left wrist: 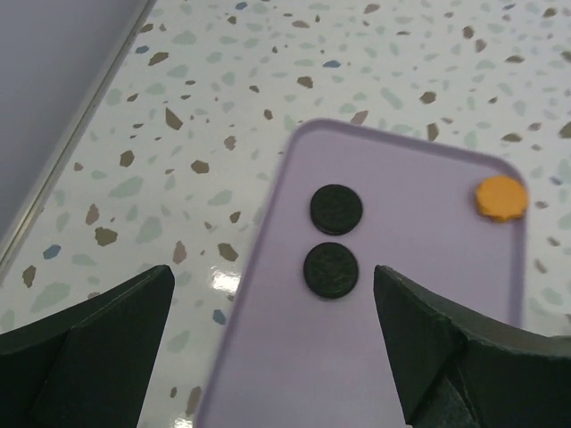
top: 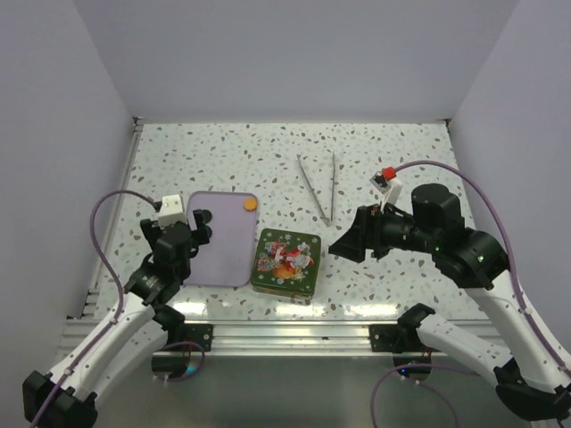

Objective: Pack the cookies

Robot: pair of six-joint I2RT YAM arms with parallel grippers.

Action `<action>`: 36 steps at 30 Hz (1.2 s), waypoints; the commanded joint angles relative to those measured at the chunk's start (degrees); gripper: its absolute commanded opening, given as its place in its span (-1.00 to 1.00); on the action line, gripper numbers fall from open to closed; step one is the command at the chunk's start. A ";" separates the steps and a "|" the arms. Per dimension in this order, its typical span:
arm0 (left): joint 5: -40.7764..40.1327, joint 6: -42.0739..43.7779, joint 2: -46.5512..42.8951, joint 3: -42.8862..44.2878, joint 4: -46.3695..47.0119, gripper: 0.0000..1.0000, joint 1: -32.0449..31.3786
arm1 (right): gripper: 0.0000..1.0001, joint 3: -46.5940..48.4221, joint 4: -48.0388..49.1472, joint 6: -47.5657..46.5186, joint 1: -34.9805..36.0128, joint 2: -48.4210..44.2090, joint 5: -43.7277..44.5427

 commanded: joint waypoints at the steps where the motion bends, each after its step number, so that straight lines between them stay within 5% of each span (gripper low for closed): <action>1: -7.99 12.42 -1.73 -11.68 19.86 1.00 0.28 | 0.52 0.59 -1.11 -0.29 0.13 -0.59 2.05; 6: -6.87 14.65 6.15 -16.28 35.86 1.00 1.69 | 0.53 2.26 -2.51 0.15 0.13 -1.03 1.97; 14: 3.42 9.37 18.83 -24.28 57.62 1.00 14.34 | 0.53 3.84 -6.65 -0.90 0.13 -0.68 1.97; 23: 12.48 13.86 31.30 -23.14 75.84 1.00 21.37 | 0.54 2.53 -6.38 0.59 0.13 -0.77 1.09; 34: 20.21 15.34 46.86 -16.99 87.63 1.00 25.86 | 0.54 3.23 -7.88 2.35 0.13 0.38 1.26; 36: 26.80 17.80 47.48 -17.42 86.31 1.00 25.77 | 0.53 3.23 -8.67 2.87 0.13 0.29 1.52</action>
